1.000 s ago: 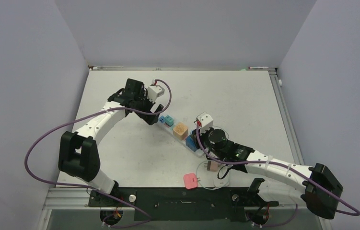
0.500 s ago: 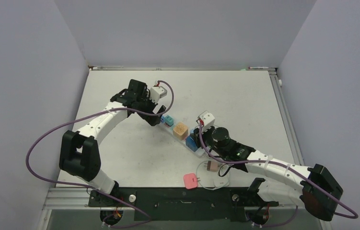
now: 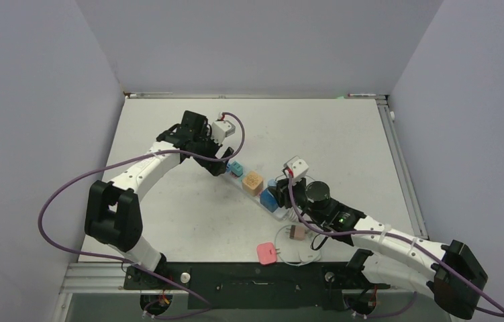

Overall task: Insert the plug
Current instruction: Insert the plug into the socket.

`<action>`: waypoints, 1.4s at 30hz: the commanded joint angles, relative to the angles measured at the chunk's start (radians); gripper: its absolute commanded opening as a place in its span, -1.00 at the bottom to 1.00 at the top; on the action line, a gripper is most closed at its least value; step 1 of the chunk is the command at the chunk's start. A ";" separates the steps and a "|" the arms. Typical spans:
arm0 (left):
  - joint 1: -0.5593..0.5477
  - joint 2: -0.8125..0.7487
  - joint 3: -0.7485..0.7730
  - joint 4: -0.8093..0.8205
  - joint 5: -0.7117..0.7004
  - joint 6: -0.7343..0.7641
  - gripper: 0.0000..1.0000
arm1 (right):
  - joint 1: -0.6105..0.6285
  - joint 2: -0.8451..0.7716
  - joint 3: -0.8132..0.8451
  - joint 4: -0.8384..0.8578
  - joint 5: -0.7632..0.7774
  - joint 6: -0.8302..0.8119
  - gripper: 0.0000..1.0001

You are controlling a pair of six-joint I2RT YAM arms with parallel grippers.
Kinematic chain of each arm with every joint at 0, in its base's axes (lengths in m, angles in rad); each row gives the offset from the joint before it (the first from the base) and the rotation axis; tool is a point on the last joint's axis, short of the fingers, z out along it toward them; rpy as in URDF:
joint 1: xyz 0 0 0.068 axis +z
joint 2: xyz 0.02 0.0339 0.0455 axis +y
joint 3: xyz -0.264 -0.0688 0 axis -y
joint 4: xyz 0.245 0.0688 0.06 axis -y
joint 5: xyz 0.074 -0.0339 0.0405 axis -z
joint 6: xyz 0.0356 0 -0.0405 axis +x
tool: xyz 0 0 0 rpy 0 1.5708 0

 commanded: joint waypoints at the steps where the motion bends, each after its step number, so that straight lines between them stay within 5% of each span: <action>1: -0.006 -0.001 0.045 0.025 0.019 -0.014 0.93 | -0.004 -0.034 -0.032 0.087 -0.021 0.024 -0.89; 15: -0.006 -0.002 0.039 0.025 0.015 -0.016 0.93 | -0.008 -0.037 -0.154 0.341 -0.026 -0.006 -0.89; 42: -0.004 -0.002 0.031 0.015 0.012 -0.010 0.93 | -0.039 0.016 -0.150 0.342 -0.070 -0.014 -0.89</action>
